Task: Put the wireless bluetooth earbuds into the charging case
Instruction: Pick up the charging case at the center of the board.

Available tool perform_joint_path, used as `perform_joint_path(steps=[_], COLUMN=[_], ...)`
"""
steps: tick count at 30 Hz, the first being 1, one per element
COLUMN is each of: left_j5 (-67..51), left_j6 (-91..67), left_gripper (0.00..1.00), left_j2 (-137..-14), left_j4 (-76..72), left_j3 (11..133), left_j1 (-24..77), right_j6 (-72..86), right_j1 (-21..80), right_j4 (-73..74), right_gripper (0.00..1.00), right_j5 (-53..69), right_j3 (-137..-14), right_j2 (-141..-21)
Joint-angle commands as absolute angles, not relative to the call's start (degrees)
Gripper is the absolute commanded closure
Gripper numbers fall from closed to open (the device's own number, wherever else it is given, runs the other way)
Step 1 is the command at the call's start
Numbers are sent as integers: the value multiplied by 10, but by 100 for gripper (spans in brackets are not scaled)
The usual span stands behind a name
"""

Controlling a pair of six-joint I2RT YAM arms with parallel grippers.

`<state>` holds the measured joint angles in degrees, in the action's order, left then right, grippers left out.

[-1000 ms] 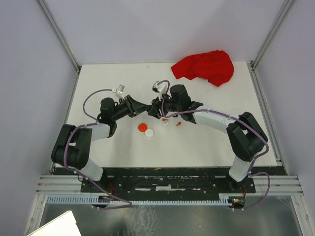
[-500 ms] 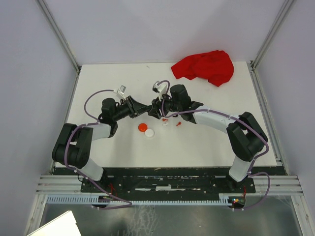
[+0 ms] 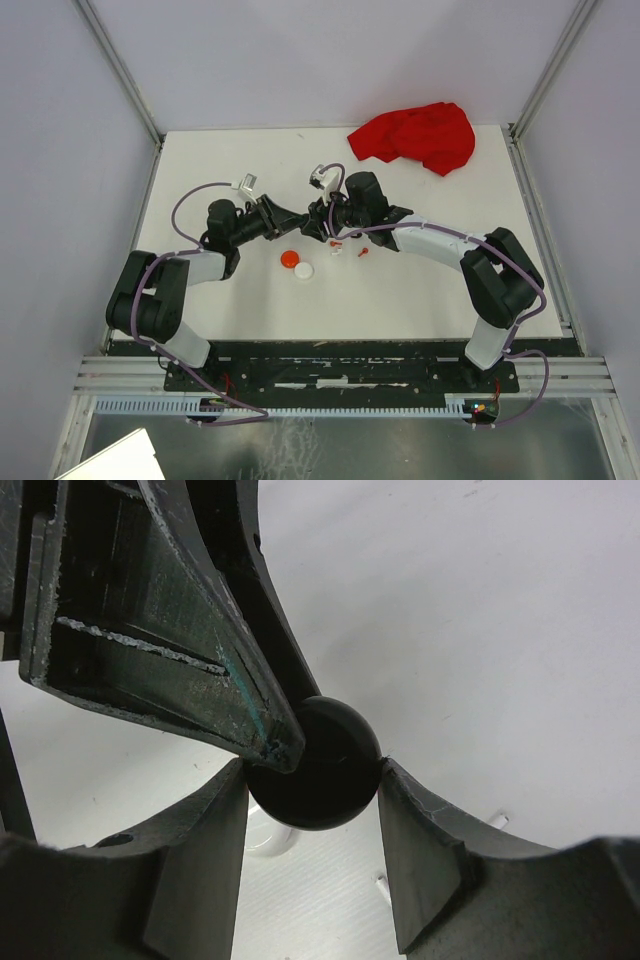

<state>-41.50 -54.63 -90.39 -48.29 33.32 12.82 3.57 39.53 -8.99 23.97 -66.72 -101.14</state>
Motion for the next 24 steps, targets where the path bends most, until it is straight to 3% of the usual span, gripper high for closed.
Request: perform_joint_path(steps=[1, 24], left_j5=[-423, -410], left_j6=[-564, -571], left_gripper=[57, 56], left_j2=[-885, -868], left_j4=[-516, -519], left_j3=[338, 326], left_j1=[137, 128], right_j6=[32, 25], right_j1=[396, 396], right_j4=[-117, -114], right_gripper=[79, 80], right_j5=[251, 243], right_j3=[-673, -662], right_j2=[-986, -978])
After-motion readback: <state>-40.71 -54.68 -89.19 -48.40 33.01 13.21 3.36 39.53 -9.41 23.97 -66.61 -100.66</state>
